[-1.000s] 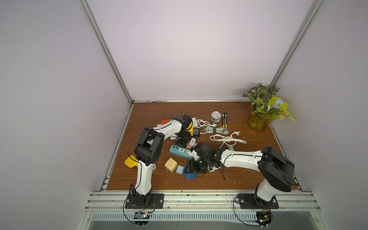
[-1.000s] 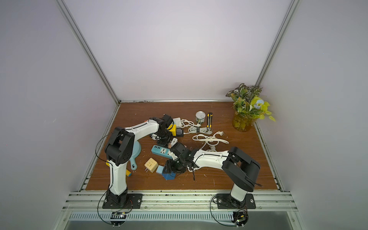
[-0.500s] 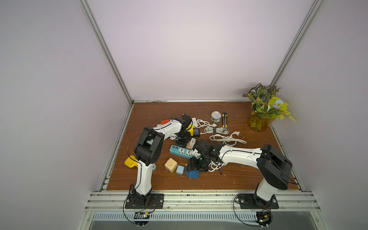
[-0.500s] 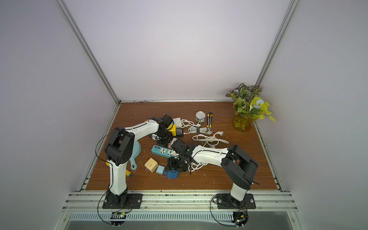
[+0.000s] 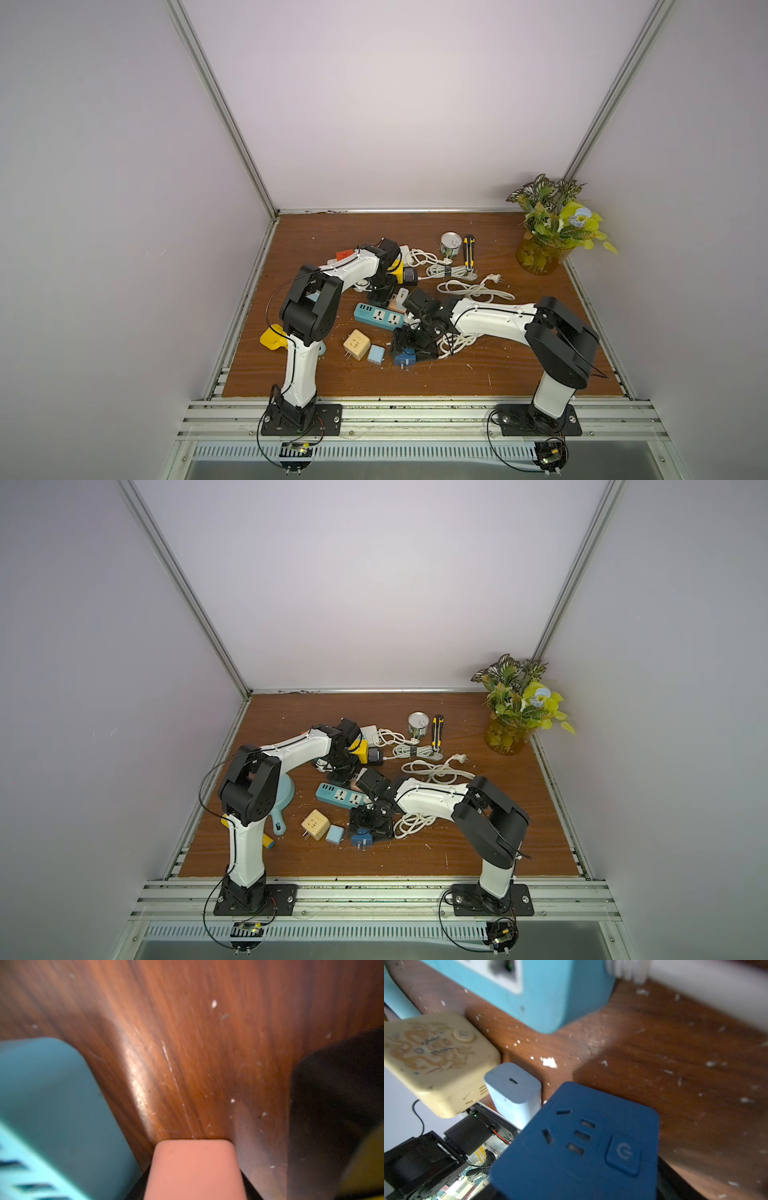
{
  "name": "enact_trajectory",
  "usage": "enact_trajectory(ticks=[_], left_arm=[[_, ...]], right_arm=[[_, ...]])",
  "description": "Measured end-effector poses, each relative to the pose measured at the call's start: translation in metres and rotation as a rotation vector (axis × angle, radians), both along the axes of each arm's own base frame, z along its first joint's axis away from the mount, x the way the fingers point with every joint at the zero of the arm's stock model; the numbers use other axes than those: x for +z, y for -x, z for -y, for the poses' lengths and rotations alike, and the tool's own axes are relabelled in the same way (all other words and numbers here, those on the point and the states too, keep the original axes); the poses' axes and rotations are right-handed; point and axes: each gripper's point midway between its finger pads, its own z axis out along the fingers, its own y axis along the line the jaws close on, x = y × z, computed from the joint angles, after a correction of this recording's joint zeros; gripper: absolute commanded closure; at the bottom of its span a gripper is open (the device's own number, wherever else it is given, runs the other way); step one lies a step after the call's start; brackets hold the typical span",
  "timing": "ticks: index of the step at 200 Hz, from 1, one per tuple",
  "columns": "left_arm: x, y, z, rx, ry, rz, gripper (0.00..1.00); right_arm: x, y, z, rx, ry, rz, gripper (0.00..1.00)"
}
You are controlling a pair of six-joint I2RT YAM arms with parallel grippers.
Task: Pull the plug off the socket
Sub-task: Place the plug at the center of the board.
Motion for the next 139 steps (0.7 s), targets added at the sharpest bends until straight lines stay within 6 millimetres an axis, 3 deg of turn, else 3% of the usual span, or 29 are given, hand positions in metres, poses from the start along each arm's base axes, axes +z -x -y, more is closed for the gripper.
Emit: enact_trajectory(ticks=[44,81,110,139], left_arm=[[0.0,0.0,0.0,0.0,0.001,-0.001,0.85],[0.0,0.0,0.0,0.001,0.001,-0.004,0.85],[0.0,-0.001,-0.001,0.004,0.001,-0.004,0.85],[0.0,-0.001,-0.001,0.004,0.0,-0.004,0.85]], right_arm=[[0.012,-0.007,0.001,-0.007,0.024,0.013,0.04],[0.042,-0.022,0.02,-0.037,0.03,0.103,0.04],[0.07,-0.047,0.038,-0.025,0.027,0.286,0.15],[0.077,-0.081,0.046,0.088,0.066,0.524,0.32]])
